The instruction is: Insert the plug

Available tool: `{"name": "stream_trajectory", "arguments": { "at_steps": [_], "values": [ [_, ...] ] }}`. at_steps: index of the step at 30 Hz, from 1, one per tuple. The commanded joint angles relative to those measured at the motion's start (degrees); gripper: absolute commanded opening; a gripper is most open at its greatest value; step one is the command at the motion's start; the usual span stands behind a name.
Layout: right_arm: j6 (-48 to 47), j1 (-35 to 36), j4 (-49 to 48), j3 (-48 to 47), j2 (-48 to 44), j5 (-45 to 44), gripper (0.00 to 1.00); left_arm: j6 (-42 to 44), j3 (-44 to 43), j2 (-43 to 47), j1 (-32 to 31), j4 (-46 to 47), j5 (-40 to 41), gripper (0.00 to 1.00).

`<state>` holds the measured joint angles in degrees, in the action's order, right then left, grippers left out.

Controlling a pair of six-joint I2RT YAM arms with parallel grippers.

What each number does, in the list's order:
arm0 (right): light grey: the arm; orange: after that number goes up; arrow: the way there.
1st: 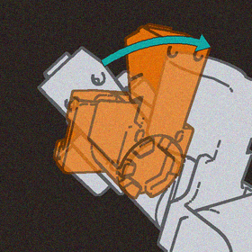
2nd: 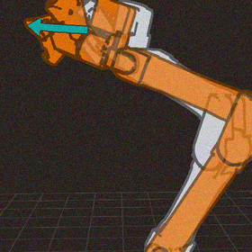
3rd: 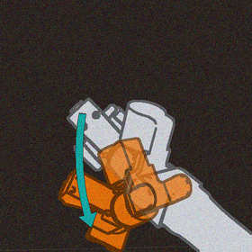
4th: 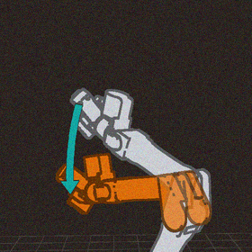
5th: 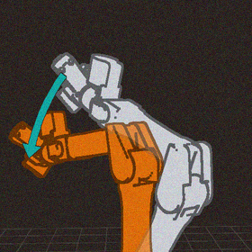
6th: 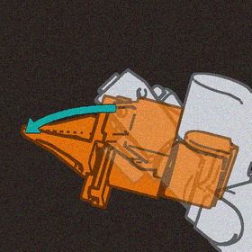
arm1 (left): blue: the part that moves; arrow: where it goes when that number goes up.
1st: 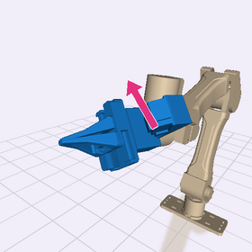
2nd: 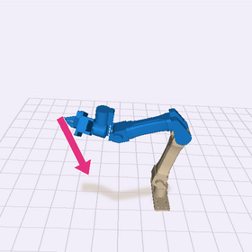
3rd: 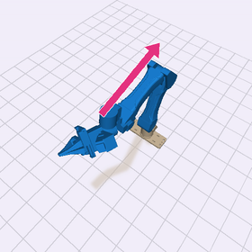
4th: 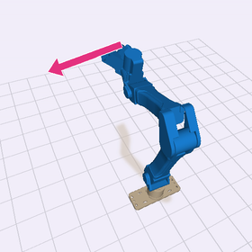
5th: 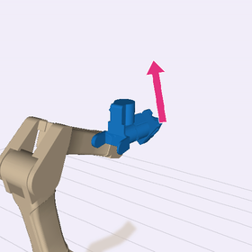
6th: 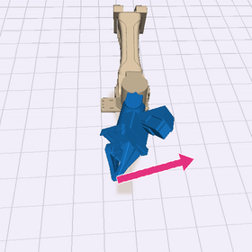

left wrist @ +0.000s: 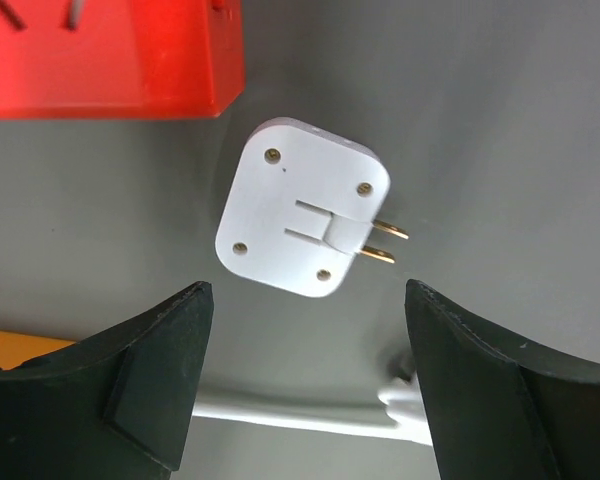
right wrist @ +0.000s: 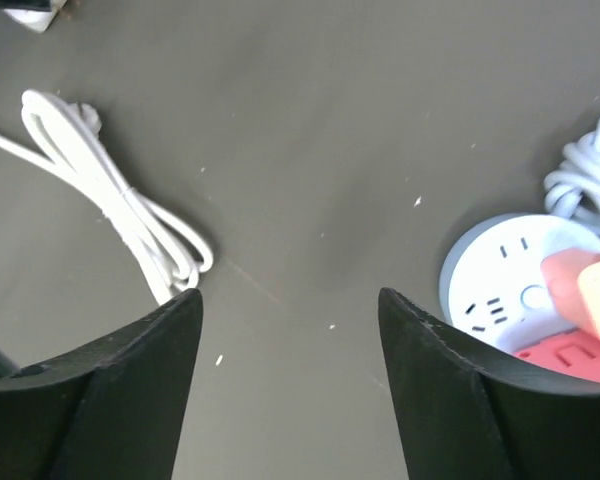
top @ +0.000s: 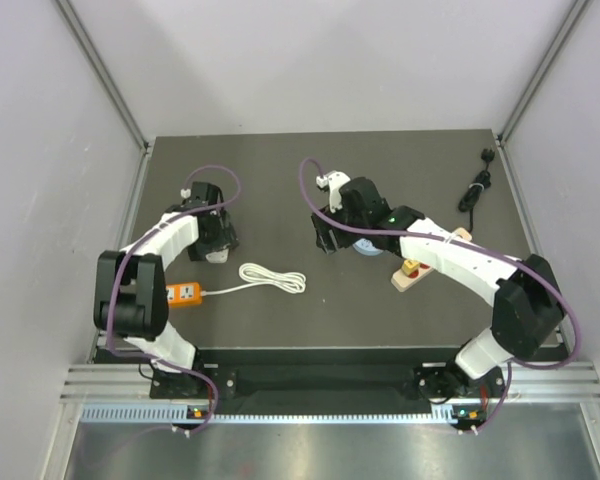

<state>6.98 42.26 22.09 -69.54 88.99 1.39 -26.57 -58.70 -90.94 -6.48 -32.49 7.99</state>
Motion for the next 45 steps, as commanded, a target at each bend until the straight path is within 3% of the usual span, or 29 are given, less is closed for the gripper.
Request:
{"name": "stream_trajectory", "arguments": {
  "at_steps": [1, 8, 13, 20, 26, 31, 32, 37, 39, 45],
  "values": [
    [1.98, 0.1, -4.68, 1.51, -4.35, 2.57, 0.72, 2.92, -3.96, -3.19, 0.24, -2.49, 1.41, 0.82],
    [0.84, 0.01, -5.92, 2.56, -6.81, 3.88, 0.75, 3.98, -5.72, -7.14, 0.24, -2.75, 4.06, 0.83],
    [-0.74, 0.01, -6.18, 3.79, -7.16, 3.36, 0.74, 2.14, -5.47, -8.47, -1.16, -1.44, -3.58, 0.77],
    [-1.8, -0.51, -7.15, 6.08, -7.87, 2.39, 0.74, -1.11, -5.99, -7.33, -7.31, -2.22, -6.67, 0.72],
    [-4.87, -0.51, -12.76, 8.37, -5.77, 7.9, 0.75, -1.3, -7.83, -1.45, -8.9, -6.26, -7.73, 0.78],
    [-10.39, -0.25, -19.26, 4.59, -0.06, 17.05, 0.8, -1.29, -8.28, -1.0, -2.32, -6.36, -14.74, 0.79],
    [-11.89, 0.53, -20.84, 4.15, 1.96, 18.29, 0.91, -1.56, -8.01, -0.91, -0.83, -5.84, -16.41, 0.78],
    [-27.27, 3.35, -20.7, -5.32, 14.33, 18.83, 0.97, -7.7, -4.5, 0.67, 10.51, 1.19, -30.99, 0.75],
    [-30.61, 4.06, -19.63, -11.04, 18.74, 17.51, 0.97, -9.9, -3.54, 1.2, 13.58, 4.53, -32.42, 0.74],
    [-42.03, 5.02, -9.35, -25.55, 32.11, 20.14, 0.96, -10.09, 0.07, 3.31, 14.39, 6.21, -29.36, 0.71]
  ]
}}
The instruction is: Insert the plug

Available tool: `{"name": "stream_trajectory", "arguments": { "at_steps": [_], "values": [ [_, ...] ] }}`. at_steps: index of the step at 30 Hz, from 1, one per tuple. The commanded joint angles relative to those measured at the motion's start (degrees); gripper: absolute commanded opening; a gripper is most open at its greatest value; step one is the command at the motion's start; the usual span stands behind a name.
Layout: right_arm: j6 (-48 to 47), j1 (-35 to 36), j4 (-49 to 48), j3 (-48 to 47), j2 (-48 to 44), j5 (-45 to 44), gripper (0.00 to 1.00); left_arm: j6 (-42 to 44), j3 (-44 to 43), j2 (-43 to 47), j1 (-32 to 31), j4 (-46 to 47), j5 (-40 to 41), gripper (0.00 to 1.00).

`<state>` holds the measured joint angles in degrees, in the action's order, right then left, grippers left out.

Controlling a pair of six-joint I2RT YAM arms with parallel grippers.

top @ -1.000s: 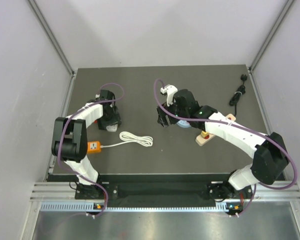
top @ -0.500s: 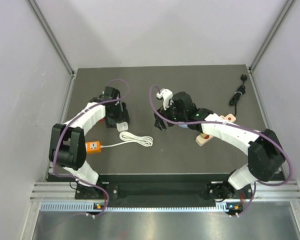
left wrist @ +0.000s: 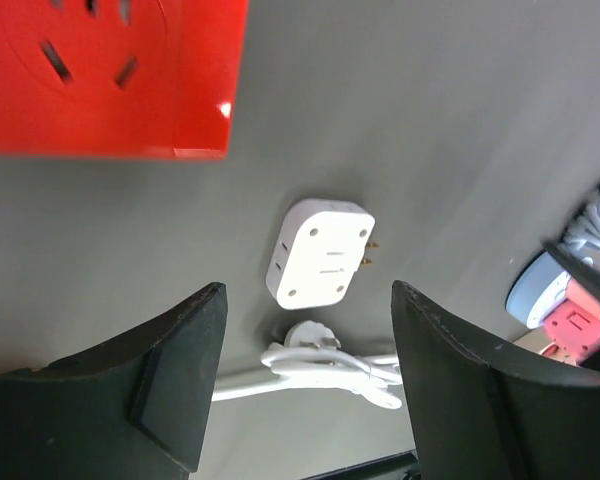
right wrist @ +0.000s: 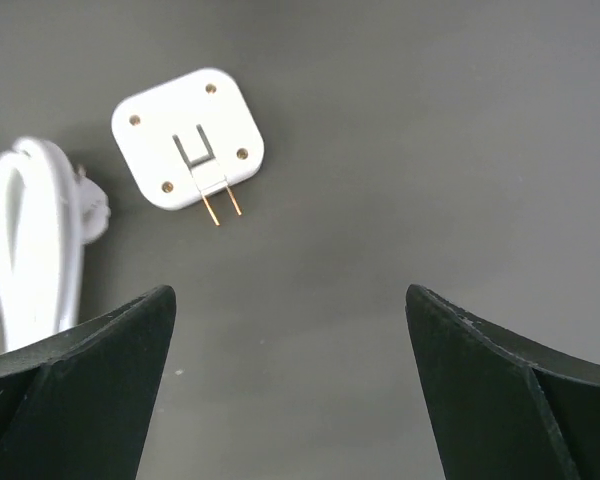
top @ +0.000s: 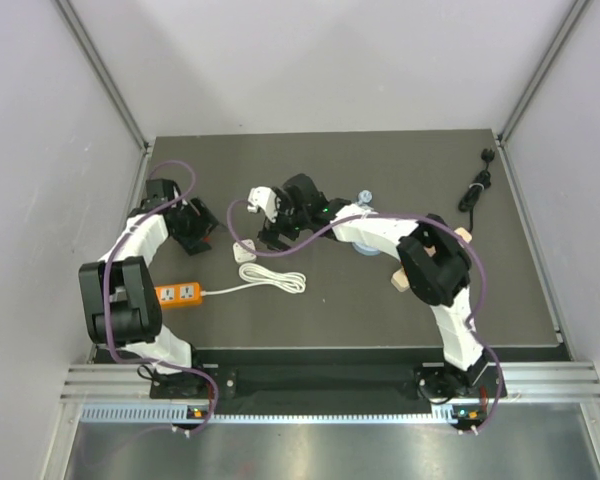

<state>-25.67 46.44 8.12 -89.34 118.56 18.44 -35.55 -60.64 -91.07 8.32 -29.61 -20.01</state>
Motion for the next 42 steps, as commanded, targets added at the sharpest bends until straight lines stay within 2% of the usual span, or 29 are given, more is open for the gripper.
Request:
{"name": "stream_trajectory", "arguments": {
  "at_steps": [1, 3, 9, 12, 20, 25, 33, 42],
  "values": [
    [-10.53, 1.29, 5.32, -6.37, 4.12, 3.79, 0.96, -1.19, 2.72, 3.88, -0.23, 3.59, -0.56, 0.71],
    [-13.68, 1.9, 6.2, -7.51, 5.18, 5.2, 0.97, -1.8, 4.65, 4.93, 0.73, 4.9, 0.5, 0.72],
    [-16.87, 3.57, 9.27, -12.69, 10.1, 11.62, 0.98, -5.31, 7.82, 5.02, 3.89, 10.0, -4.5, 0.73],
    [-16.96, 4.45, 10.33, -16.38, 13.44, 11.18, 0.97, -6.02, 7.64, 4.58, 4.34, 10.62, -4.69, 0.73],
    [-19.94, 5.6, 20.42, -28.24, 20.83, 9.07, 0.95, -6.46, 8.7, 4.32, 4.25, 11.85, -3.63, 0.73],
    [-25.04, 5.6, 24.39, -29.14, 21.53, 10.48, 0.95, -7.16, 9.66, 4.23, 4.34, 13.17, -3.63, 0.73],
    [-30.22, 6.04, 34.75, -37.57, 25.75, 12.15, 0.94, -6.9, 10.28, 3.0, 4.34, 13.78, -3.98, 0.73],
    [-32.07, 7.18, 37.67, -41.88, 28.65, 10.04, 0.9, -6.73, 11.86, 4.14, 4.25, 14.4, -4.33, 0.72]
  ]
}}
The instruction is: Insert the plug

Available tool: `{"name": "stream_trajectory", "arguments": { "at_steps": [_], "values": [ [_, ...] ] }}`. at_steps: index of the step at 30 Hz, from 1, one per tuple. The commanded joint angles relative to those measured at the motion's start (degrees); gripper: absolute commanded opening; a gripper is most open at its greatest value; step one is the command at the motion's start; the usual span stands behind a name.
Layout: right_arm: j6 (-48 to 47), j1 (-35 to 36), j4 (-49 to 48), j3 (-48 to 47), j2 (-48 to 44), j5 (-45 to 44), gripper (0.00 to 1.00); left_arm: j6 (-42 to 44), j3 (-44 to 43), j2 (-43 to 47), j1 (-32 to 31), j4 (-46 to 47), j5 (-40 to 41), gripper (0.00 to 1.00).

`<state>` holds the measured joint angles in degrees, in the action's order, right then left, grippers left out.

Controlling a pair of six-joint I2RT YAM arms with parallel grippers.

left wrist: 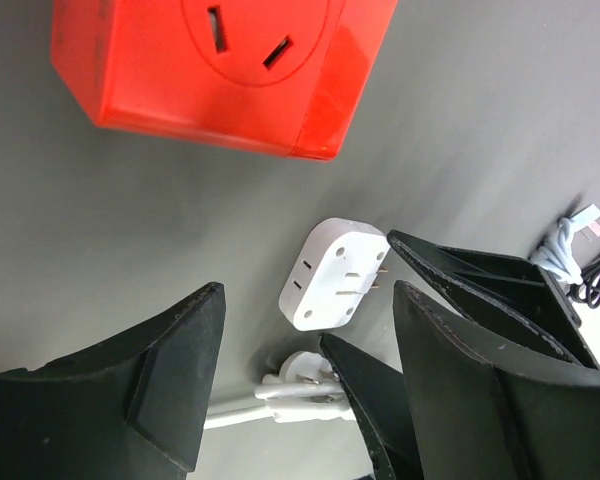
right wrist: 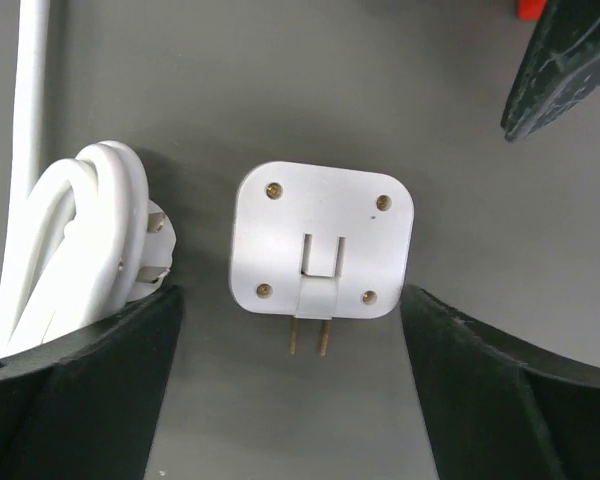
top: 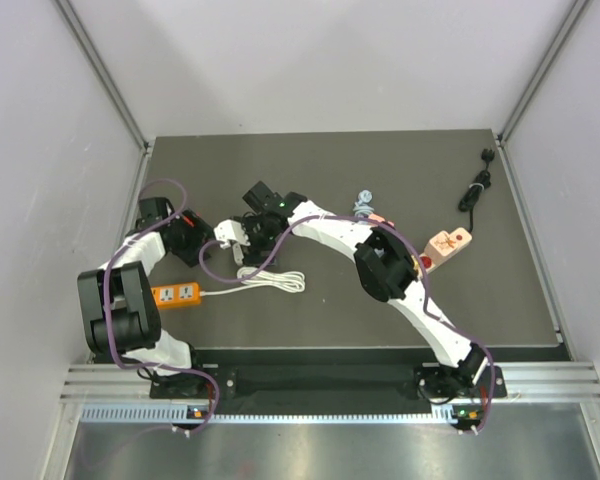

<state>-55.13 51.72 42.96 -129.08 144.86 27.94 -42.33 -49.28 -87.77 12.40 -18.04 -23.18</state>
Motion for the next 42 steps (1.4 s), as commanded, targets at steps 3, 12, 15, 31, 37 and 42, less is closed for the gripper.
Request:
{"name": "stream_trajectory", "arguments": {
  "at_steps": [3, 12, 15, 31, 37, 42],
  "values": [
    [-3.05, 1.89, 2.74, -2.32, 2.97, -0.7, 0.78, 0.4, 0.59, 0.67, 0.25, 2.66, -1.43, 0.72],
    [0.02, 1.28, -2.86, 1.8, -0.53, 1.58, 0.48, 1.63, 2.6, 2.95, 0.16, 2.22, -2.57, 0.71],
    [3.36, 0.31, -9.96, 7.77, -4.82, 2.38, 0.45, 3.03, 3.66, 4.0, 0.08, 2.13, -4.32, 0.7],
    [11.43, -4.35, -17.12, 20.0, -12.93, 4.94, 0.32, 11.56, 2.78, 2.26, -5.81, -1.91, 0.58, 0.62],
    [28.39, -6.89, -23.87, 25.16, -17.93, -3.15, 0.4, 9.46, 1.82, -2.76, -8.43, 0.72, 1.65, 0.5],
    [45.34, -9.36, -39.93, 45.15, -34.31, -21.28, 0.47, 0.53, 2.16, -3.82, -19.91, 6.5, 0.25, 0.47]
  ]
}}
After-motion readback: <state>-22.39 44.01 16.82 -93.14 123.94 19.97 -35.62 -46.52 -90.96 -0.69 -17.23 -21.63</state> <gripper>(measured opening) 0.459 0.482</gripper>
